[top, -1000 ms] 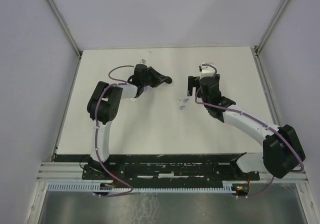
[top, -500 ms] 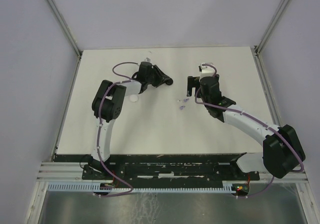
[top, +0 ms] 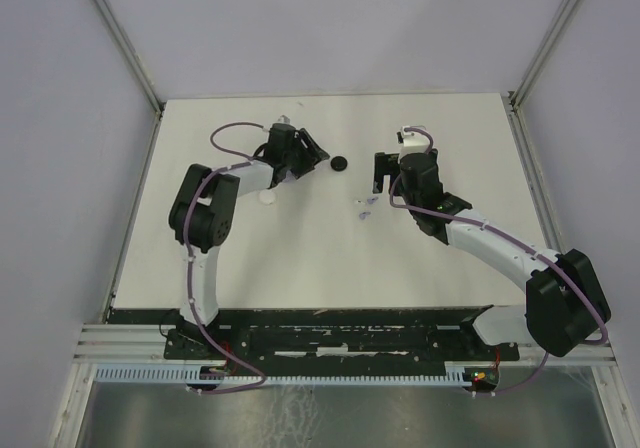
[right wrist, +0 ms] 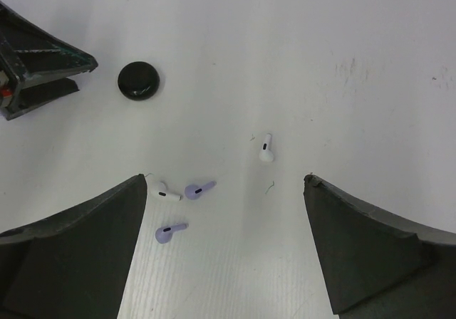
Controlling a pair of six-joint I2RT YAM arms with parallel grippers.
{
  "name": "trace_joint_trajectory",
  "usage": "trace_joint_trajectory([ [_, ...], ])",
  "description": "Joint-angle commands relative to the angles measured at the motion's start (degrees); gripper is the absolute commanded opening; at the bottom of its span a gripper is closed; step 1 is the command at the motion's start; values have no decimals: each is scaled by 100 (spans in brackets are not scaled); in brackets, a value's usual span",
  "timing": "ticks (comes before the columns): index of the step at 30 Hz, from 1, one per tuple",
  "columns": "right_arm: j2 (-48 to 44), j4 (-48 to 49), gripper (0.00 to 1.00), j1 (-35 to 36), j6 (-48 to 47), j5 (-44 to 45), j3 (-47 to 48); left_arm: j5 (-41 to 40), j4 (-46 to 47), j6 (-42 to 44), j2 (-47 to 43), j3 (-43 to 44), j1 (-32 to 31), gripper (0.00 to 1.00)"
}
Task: Insert the wireless bluetooth earbuds into the charging case
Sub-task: Pick up the charging case at the center of the board.
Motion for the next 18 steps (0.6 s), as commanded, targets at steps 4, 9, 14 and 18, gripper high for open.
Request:
trace_joint_trajectory([
  [4, -134, 57, 100, -20, 68, -159, 253, -1218, -663, 1145, -1638, -734, 152, 69],
  [9, -110, 50, 100, -21, 89, -222, 261, -1872, -1330, 1610, -2001, -901, 146, 69],
  [14, -53, 47, 100, -21, 98, -277, 286, -2349, -2108, 1946, -1842, -716, 143, 73],
  [18, -54, 45, 100, -22, 87, -274, 287, -2372, -2141, 1937, -1717, -783, 178, 75],
])
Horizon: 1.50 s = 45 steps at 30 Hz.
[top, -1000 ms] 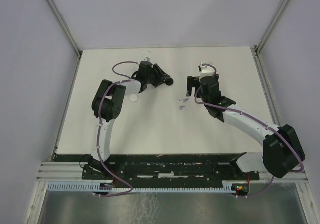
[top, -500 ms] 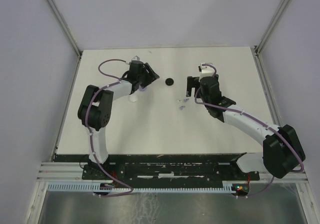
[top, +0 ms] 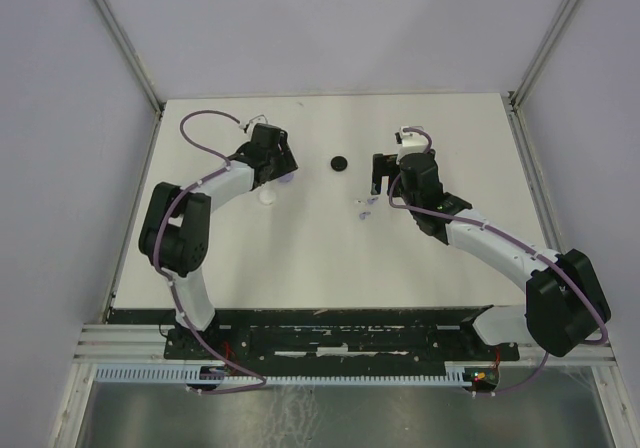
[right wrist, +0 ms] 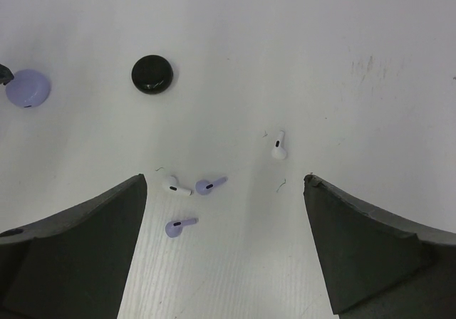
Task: Insert the wireless bluetooth earbuds into the charging case
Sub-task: Pick up the charging case at the center of the board.
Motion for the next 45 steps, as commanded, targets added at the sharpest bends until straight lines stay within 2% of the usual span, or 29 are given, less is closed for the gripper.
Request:
trace_joint_trajectory([
  [1, -50, 53, 100, -18, 35, -24, 284, -326, -211, 325, 88, 6, 22, 75],
  [10, -46, 49, 100, -26, 25, -21, 279, 44, -106, 331, 488, 204, 58, 76],
  [31, 207, 66, 100, -23, 52, -193, 360, 269, -37, 551, 1041, 666, 61, 76],
  [45, 590, 30, 100, -25, 78, -377, 509, 808, 318, 511, 861, 232, -133, 74],
])
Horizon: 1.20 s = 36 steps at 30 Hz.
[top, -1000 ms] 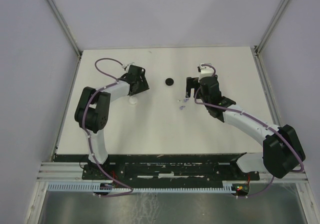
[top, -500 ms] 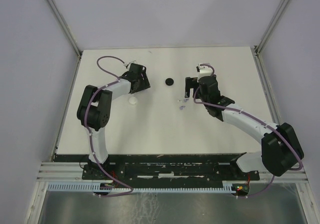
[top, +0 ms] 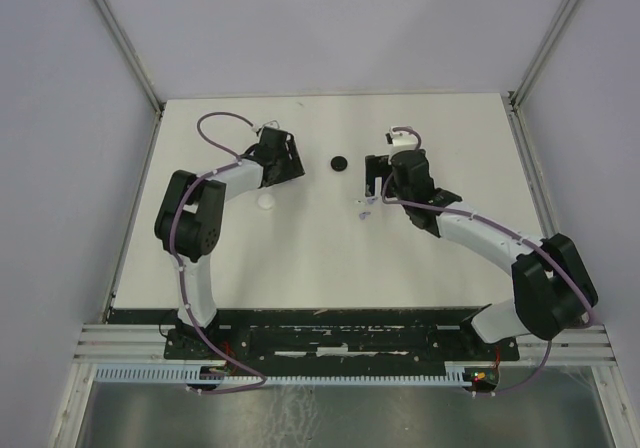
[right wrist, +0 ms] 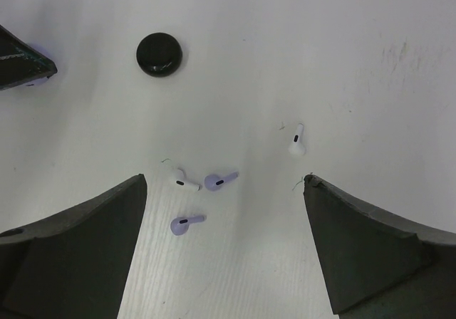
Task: Insert the wireless bluetooth earbuds into the charging case
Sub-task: Pick up the charging case at the center of the board.
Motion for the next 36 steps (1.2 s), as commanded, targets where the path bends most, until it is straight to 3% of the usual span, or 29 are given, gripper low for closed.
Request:
trace_joint_trajectory([
  [1, 116, 94, 100, -18, 65, -159, 320, 325, 251, 108, -83, -175, -176, 74],
  [7, 471, -18, 100, -18, 56, -618, 562, 396, 399, -32, -639, -680, -357, 74],
  [11, 794, -154, 99, 4, 17, -1138, 906, -285, 79, 31, -1153, -934, -293, 74],
  [13, 995, -217, 100, 38, -112, -1441, 1092, -315, 103, 21, -1454, -1203, -77, 74],
  [18, 1503, -325, 97, 128, -605, -2078, 1702, 589, 675, -326, -2137, -1863, 925, 74],
  [21, 2183, -1032, 97, 220, -955, -2547, 2630, 974, 922, -489, -2330, -2041, 1264, 74],
  [29, 3832, -2132, 98, 691, -1418, -2043, 4872, 1728, 1423, -774, -2780, -2368, 1449, 74],
  [36, 4575, -2161, 98, 881, -1455, -2015, 5647, 1704, 1423, -795, -3340, -2717, 1502, 74],
])
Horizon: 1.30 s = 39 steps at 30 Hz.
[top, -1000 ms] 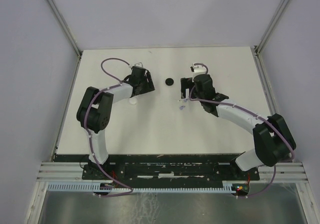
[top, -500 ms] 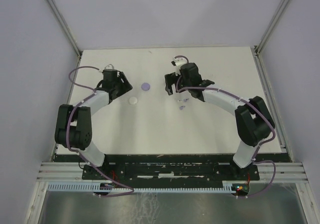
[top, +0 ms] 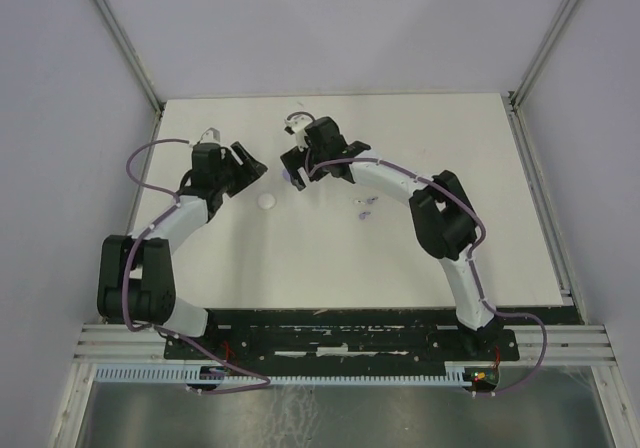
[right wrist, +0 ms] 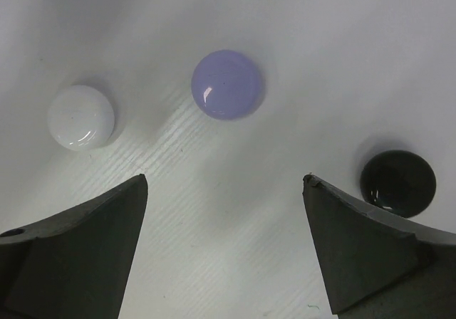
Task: Insert the wireless bluetooth earbuds into the charging case
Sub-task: Pick up the charging case at the center of the board.
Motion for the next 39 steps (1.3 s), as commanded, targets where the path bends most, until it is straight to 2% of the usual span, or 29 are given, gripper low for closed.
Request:
trace_joint_trajectory([
  [1, 359, -40, 98, 87, -159, 92, 624, 113, 355, -212, -492, -199, 49, 74],
  [12, 1271, 178, 98, 285, -349, 366, 1458, 100, 363, -320, -991, -464, 252, 74],
  [24, 1814, 109, 96, 324, -332, 436, 1985, 270, 466, -392, -1085, -565, 414, 74],
  [39, 2123, -289, 80, 326, -173, 634, 2492, 368, 546, -393, -1046, -641, 525, 73],
])
